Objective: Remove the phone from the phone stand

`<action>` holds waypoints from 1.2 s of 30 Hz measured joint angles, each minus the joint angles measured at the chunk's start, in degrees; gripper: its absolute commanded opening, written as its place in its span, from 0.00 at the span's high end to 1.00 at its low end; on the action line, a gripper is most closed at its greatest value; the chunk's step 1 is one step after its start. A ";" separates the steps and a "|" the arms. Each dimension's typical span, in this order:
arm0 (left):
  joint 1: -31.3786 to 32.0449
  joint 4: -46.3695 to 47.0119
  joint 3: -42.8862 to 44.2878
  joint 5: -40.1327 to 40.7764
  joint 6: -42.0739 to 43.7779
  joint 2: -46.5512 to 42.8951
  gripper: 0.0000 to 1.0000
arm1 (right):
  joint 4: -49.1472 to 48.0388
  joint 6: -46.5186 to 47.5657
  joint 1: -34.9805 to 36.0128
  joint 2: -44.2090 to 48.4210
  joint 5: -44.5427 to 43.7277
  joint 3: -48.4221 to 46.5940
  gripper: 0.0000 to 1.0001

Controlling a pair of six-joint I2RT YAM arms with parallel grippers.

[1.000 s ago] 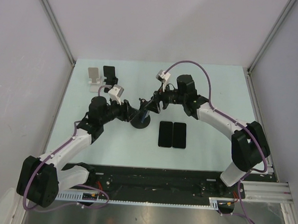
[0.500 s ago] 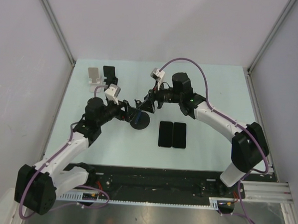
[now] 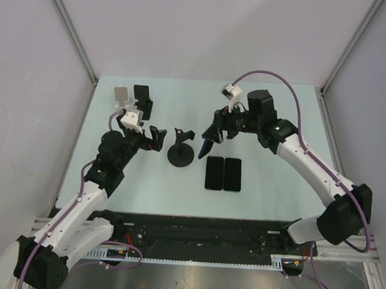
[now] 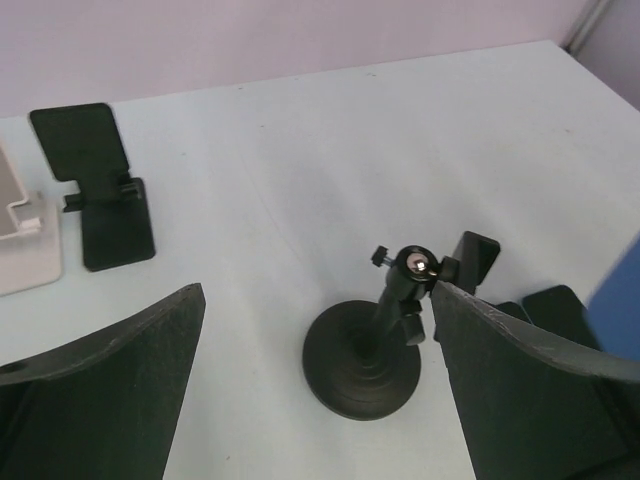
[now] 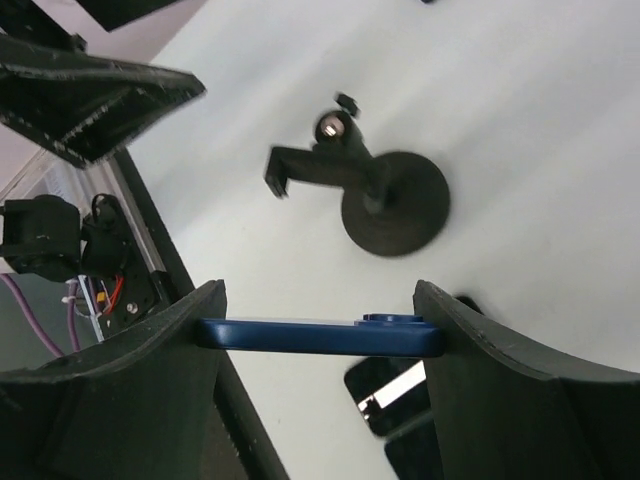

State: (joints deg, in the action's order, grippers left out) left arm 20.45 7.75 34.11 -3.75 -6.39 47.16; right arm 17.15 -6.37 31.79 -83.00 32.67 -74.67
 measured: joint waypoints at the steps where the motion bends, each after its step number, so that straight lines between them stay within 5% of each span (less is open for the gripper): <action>1: 0.00 -0.07 0.00 0.96 0.31 -0.04 0.00 | 2.34 0.13 -0.87 1.33 -0.76 -0.04 1.00; 9: 0.00 -0.66 0.00 6.82 2.93 0.09 0.00 | 22.97 1.49 -11.10 5.53 -9.88 -1.09 1.00; 18: 0.00 -0.31 -0.04 8.22 3.74 0.11 0.00 | 39.26 0.79 -17.29 -3.02 -20.37 -1.11 1.00; 32: 0.81 0.31 -0.61 8.74 3.74 -3.58 0.00 | 36.46 -2.62 -15.63 -23.41 -28.00 -1.25 1.00; 36: 0.92 0.48 -0.63 8.79 3.78 -3.74 0.00 | 35.45 -3.74 -14.91 -25.86 -29.33 -1.27 0.92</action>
State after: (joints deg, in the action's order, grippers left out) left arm 21.37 8.23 33.47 5.04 -2.61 43.42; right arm 52.60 -10.11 16.88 -108.86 3.33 -75.94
